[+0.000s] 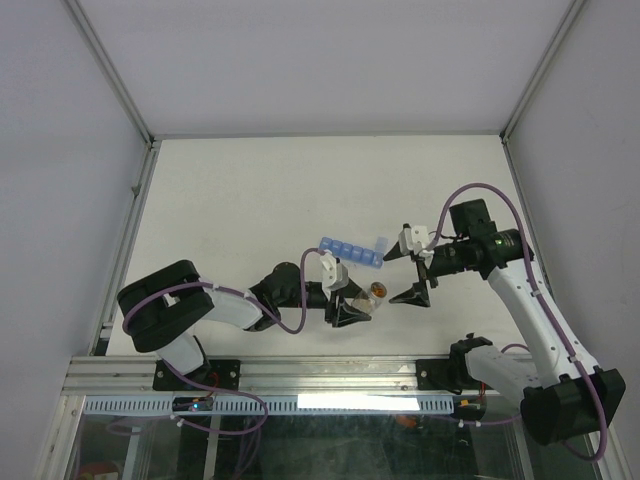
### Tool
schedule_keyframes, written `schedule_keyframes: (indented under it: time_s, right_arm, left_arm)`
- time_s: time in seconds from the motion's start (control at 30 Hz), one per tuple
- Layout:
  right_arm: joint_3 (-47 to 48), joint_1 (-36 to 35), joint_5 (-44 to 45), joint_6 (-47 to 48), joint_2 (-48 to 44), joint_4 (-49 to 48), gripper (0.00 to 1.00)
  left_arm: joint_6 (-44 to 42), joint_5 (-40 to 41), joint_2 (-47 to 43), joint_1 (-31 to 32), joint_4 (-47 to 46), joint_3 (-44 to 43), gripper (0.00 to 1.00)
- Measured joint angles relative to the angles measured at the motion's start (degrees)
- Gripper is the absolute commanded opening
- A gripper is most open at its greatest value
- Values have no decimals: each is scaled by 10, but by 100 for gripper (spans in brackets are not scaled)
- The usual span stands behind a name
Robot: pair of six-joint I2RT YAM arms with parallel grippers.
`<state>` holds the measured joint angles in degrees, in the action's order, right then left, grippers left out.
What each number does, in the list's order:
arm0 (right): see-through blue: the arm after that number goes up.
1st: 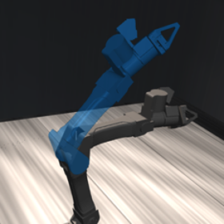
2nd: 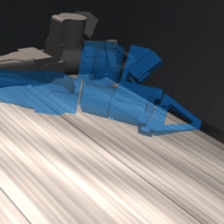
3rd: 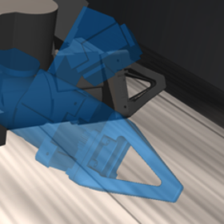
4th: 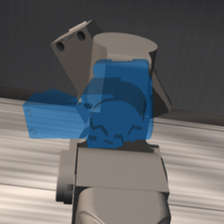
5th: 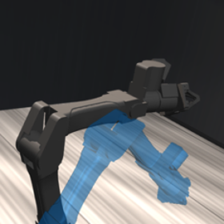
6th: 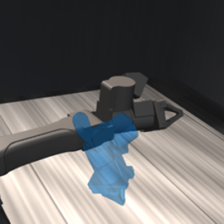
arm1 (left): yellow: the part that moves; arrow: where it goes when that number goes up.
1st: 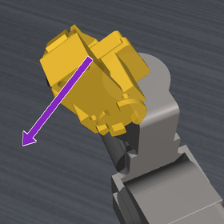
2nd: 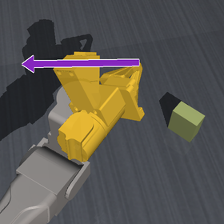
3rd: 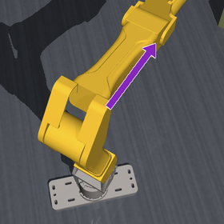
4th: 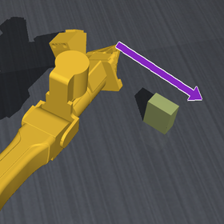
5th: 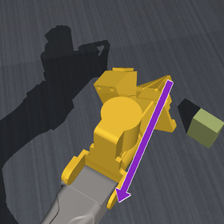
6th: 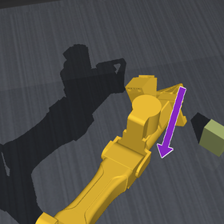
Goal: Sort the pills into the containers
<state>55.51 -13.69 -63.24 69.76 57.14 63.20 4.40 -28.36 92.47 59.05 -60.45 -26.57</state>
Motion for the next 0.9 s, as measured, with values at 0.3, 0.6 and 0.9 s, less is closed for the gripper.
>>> schedule_keyframes:
  time_s: [0.3, 0.6, 0.9]
  right_arm:
    - [-9, -60, -2, 71, 25, 15, 75]
    - [-25, -91, 12, 63, 29, 8, 61]
    - [-38, -98, 26, 31, 26, -6, 34]
  left_arm:
    - [20, -82, 1, -14, 61, -24, 9]
    - [23, -96, 1, -14, 70, -28, 8]
    - [25, -95, 1, -14, 68, -30, 6]
